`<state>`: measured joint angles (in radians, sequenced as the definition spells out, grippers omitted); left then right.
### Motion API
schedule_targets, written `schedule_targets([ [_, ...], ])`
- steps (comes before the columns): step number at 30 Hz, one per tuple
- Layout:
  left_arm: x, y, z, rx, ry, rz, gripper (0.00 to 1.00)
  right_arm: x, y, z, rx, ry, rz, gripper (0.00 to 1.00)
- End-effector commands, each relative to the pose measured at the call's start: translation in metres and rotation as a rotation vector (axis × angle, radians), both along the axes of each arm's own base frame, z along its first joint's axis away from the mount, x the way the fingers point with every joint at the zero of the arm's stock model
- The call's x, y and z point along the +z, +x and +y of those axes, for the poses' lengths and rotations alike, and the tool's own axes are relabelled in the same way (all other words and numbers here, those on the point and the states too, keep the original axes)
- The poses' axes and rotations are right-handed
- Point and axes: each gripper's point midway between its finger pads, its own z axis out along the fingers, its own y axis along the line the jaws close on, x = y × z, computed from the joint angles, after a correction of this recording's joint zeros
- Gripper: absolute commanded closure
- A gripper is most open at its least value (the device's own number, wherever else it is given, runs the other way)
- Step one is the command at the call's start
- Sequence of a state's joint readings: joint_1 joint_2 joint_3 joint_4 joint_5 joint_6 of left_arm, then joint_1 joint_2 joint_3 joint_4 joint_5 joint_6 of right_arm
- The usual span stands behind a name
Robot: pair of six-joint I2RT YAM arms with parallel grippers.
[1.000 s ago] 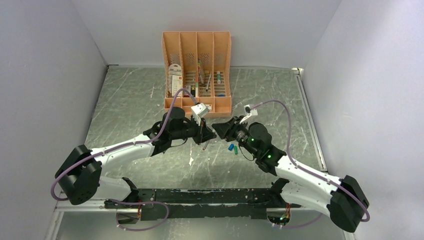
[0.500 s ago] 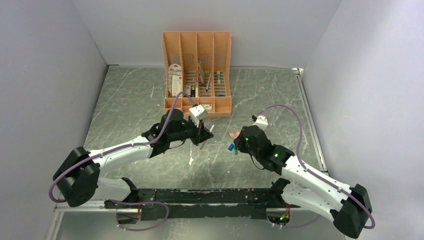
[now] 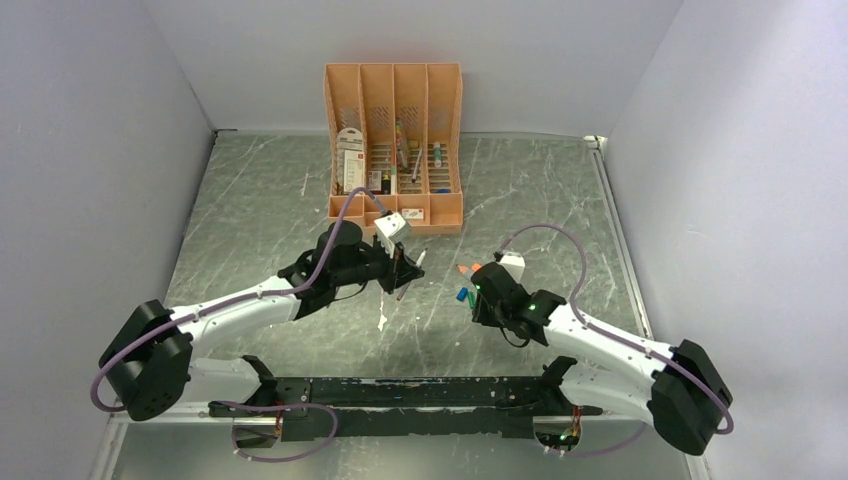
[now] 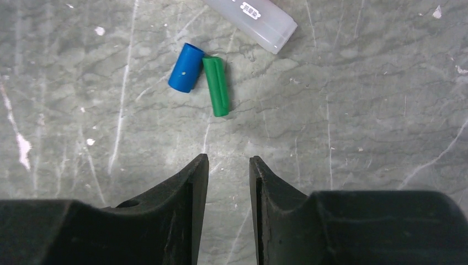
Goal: Insert the pens into the pen caps
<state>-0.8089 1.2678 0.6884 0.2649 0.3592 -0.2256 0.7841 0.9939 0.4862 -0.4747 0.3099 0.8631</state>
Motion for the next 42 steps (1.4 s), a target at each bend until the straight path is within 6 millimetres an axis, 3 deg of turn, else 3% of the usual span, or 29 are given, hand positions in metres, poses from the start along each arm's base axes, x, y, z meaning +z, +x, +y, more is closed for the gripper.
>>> schedule_targets([
  [1, 0.008, -0.001, 0.003, 0.009, -0.024, -0.033, 0.93, 0.004, 0.018, 0.004, -0.007, -0.036, -0.042, 0.67],
  [9, 0.009, -0.001, 0.007, 0.018, -0.004, -0.044, 0.93, -0.012, 0.036, 0.003, 0.025, -0.203, -0.004, 0.6],
  [16, 0.004, 0.0, 0.011, 0.032, 0.013, -0.043, 0.93, -0.019, 0.042, 0.006, 0.048, -0.211, -0.009, 0.55],
  [25, -0.001, -0.003, 0.009, 0.012, 0.017, -0.033, 0.93, -0.032, 0.052, 0.004, 0.051, -0.247, 0.004, 0.56],
  [32, -0.006, -0.004, 0.01, 0.01, 0.021, -0.02, 0.93, -0.035, 0.06, 0.008, 0.084, -0.248, 0.003, 0.74],
  [37, -0.008, -0.005, 0.008, 0.006, 0.021, -0.013, 0.93, -0.034, 0.058, 0.011, 0.093, -0.236, 0.006, 1.0],
  [42, -0.006, -0.007, 0.002, -0.016, -0.007, 0.001, 0.93, -0.005, 0.058, 0.015, 0.077, -0.152, -0.056, 1.0],
])
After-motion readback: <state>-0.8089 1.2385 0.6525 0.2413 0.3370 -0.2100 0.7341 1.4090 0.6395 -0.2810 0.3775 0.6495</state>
